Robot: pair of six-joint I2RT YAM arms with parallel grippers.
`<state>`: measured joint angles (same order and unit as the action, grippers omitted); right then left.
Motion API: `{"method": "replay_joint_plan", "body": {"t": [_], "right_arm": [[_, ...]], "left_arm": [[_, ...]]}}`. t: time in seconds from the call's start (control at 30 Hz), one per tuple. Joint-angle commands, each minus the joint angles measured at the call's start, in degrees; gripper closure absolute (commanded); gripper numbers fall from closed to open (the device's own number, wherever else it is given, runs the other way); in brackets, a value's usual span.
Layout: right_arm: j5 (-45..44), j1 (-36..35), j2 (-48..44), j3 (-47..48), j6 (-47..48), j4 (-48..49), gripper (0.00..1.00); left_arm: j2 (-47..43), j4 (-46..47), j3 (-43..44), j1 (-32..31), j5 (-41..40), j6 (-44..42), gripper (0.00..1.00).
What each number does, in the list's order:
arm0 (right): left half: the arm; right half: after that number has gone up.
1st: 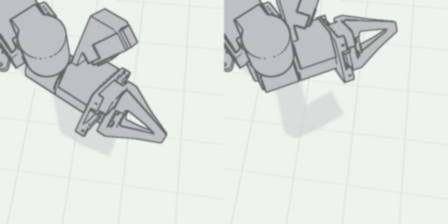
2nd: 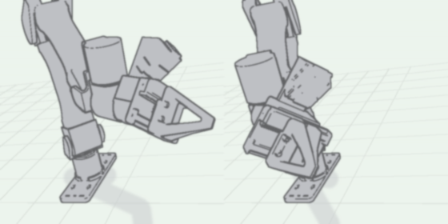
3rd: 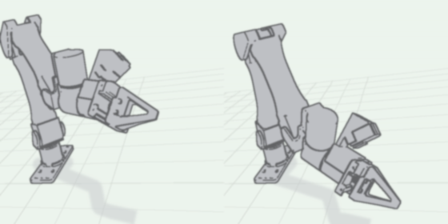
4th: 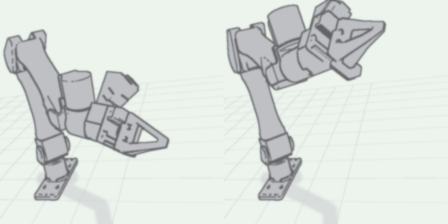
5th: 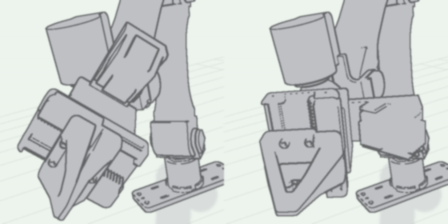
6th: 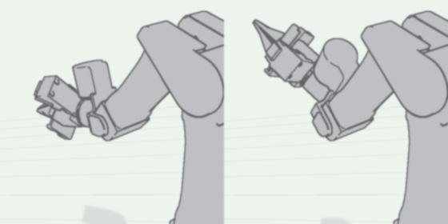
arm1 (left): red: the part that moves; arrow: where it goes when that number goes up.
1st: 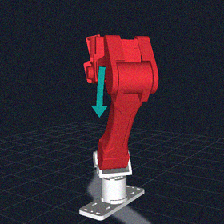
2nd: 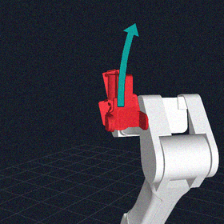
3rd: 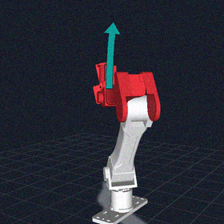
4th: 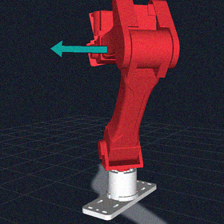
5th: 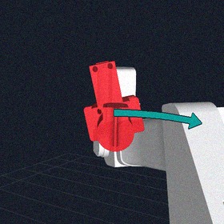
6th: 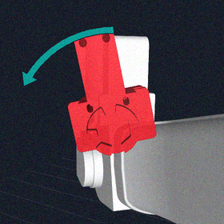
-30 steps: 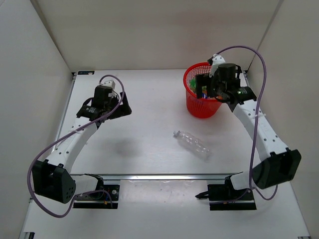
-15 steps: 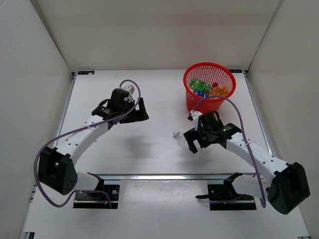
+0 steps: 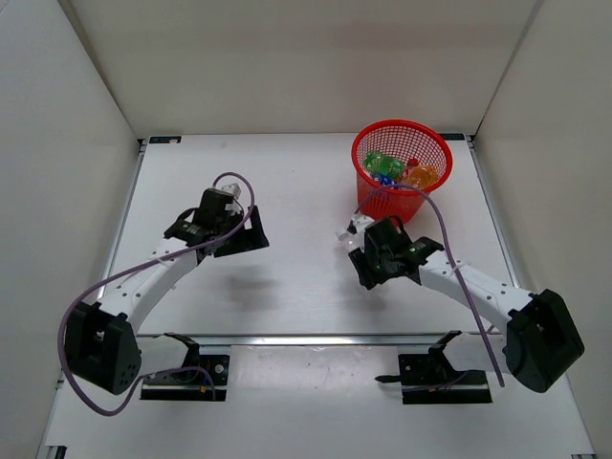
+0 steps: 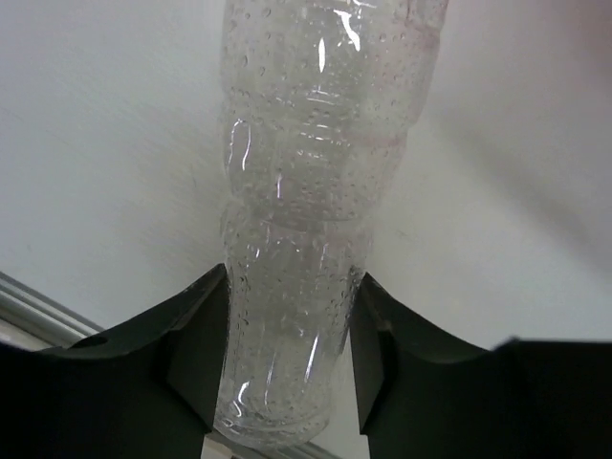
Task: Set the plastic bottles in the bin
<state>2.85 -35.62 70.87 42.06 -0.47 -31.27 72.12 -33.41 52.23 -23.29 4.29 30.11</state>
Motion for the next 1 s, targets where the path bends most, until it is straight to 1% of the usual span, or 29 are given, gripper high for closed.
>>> {"method": "replay_joint_plan", "body": {"t": [0.0,0.07,0.1,0.2,0.3,0.33,0.4,0.43,0.5,0.57,0.6,0.63,0.67,0.7,0.73,0.87,0.9,0.97], "right_arm": [[-8.89,-1.3,-1.53,11.09,-0.06,1.57,0.69],[-10.32,-0.16,-0.74,20.99,0.11,-0.98,0.73],[-10.67,0.54,-0.04,25.3,2.29,-1.51,0.73],[-9.97,4.32,0.84,32.97,4.5,1.29,0.71],[-9.71,12.38,3.56,39.13,4.69,4.1,0.68],[-8.66,13.89,5.57,40.54,3.91,4.28,0.68],[-5.94,19.15,7.87,43.88,3.9,5.6,0.67],[-4.28,20.05,9.36,44.5,3.46,5.86,0.64],[-3.65,22.42,11.48,45.56,3.98,7.35,0.62],[-5.82,22.78,14.8,47.05,4.69,6.49,0.49],[-6.01,22.96,14.82,47.93,4.6,6.74,0.46],[-6.02,22.87,15.69,48.55,4.86,6.14,0.4],[-5.76,22.78,16.83,48.9,4.52,6.13,0.26],[-5.14,22.52,16.84,49.16,4.16,6.39,0.18],[-4.96,22.61,16.84,49.25,4.16,6.48,0.01],[-9.08,21.12,16.41,49.61,2.59,5.69,0.01],[-11.79,20.85,15.71,49.78,2.32,4.73,0.01],[-13.91,20.68,14.57,50.4,1.62,3.23,0.0]], "left_arm": [[-5.74,-1.74,-0.98,3.85,-2.18,-1.37,0.01],[-7.16,-1.75,-1.86,6.31,-2.19,-1.37,0.01],[-8.04,-1.75,-2.04,6.33,-1.84,-1.45,0.01],[-9.18,-2.45,-1.78,6.85,-3.15,-1.81,0.01],[-8.83,-3.33,-1.52,6.59,-4.21,-1.55,0.02],[-9.27,-3.59,-1.78,6.85,-4.21,-1.54,0.01],[-9.71,-4.21,-1.25,7.03,-3.86,-1.89,0.01],[-10.41,-5.17,-0.99,7.03,-6.2,-2.24,0.01],[-11.64,-6.92,-0.81,8.17,-8.33,-2.42,0.01],[-13.92,-8.94,-0.72,10.0,-10.78,-3.21,0.01],[-14.63,-9.3,-0.72,10.19,-11.32,-2.78,0.01],[-15.68,-9.83,-1.16,10.45,-13.24,-3.21,0.02],[-17.08,-10.01,-0.99,10.28,-17.52,-2.69,0.01],[-17.79,-9.92,-1.42,9.76,-19.31,-2.16,0.02],[-18.84,-9.66,-1.51,9.67,-23.33,-1.98,0.02],[-20.87,-9.31,-1.43,12.04,-26.43,-3.65,0.01],[-20.88,-9.39,-0.9,12.04,-27.4,-4.0,0.02],[-20.7,-8.87,-0.11,11.51,-29.51,-5.31,0.01]]}}
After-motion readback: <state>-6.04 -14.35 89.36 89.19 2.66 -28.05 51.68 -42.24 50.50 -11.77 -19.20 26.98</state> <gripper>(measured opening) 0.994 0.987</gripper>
